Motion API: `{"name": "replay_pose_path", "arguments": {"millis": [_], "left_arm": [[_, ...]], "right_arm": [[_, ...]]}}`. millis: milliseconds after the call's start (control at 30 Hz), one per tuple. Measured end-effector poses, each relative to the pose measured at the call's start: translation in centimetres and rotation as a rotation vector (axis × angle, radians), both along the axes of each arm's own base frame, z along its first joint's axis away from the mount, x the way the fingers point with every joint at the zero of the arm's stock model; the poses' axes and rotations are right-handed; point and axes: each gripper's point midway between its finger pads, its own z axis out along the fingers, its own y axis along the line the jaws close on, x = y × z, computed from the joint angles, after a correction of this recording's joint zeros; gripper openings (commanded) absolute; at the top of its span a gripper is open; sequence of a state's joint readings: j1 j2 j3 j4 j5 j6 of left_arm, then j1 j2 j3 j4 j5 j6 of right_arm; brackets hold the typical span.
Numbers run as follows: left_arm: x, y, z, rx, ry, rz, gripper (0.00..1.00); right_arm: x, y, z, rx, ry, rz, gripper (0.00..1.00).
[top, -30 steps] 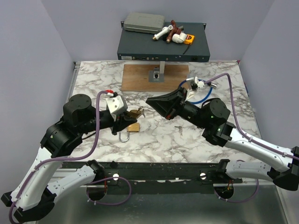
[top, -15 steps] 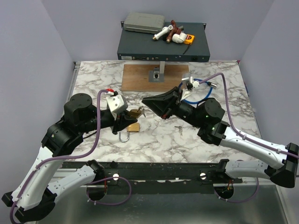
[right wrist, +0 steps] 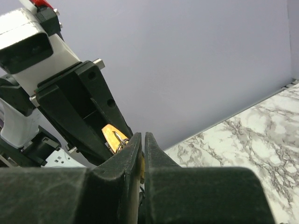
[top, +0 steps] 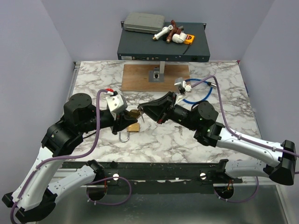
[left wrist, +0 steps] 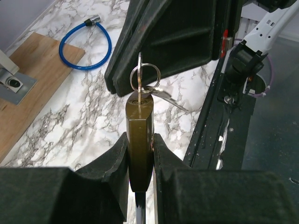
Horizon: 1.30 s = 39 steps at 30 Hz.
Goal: Unlock with the key
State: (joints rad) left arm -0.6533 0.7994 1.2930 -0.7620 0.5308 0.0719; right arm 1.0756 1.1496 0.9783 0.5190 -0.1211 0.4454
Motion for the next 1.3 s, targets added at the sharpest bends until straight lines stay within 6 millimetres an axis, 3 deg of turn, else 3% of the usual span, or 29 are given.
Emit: {"name": "replay_pose_path", "arguments": {"millis": [67, 133, 267, 433, 567, 900, 1300], "left_arm": [[0.0, 0.0, 0.1, -0.004, 0.003, -0.001, 0.0], [0.0, 0.0, 0.0, -0.006, 0.006, 0.0, 0.0], [-0.1, 0.0, -0.2, -0.007, 0.015, -0.005, 0.0], [-0.2, -0.1, -0.3, -0.008, 0.022, -0.016, 0.0], [-0.4, -0.2, -0.3, -0.01, 0.024, -0.026, 0.0], [-0.4, -0.2, -0.3, -0.012, 0.026, -0.026, 0.0], [-0.3, -0.1, -0.3, -0.015, 0.03, -0.024, 0.0]], "right_arm": [[-0.2, 0.4, -0.4, -0.01, 0.005, 0.008, 0.1], [-0.1, 0.5, -0.7, -0.018, 0.012, -0.001, 0.18], [0.6, -0.3, -0.8, -0.033, 0.018, -0.059, 0.25], [1.4, -2.0, 0.6, -0.022, -0.002, -0.143, 0.32], [1.6, -2.5, 1.8, -0.002, -0.018, -0.168, 0.32], [0.8, -1.0, 1.1, 0.002, 0.005, -0.087, 0.3], [0.2, -0.9, 1.6, 0.03, 0.011, -0.052, 0.32]]}}
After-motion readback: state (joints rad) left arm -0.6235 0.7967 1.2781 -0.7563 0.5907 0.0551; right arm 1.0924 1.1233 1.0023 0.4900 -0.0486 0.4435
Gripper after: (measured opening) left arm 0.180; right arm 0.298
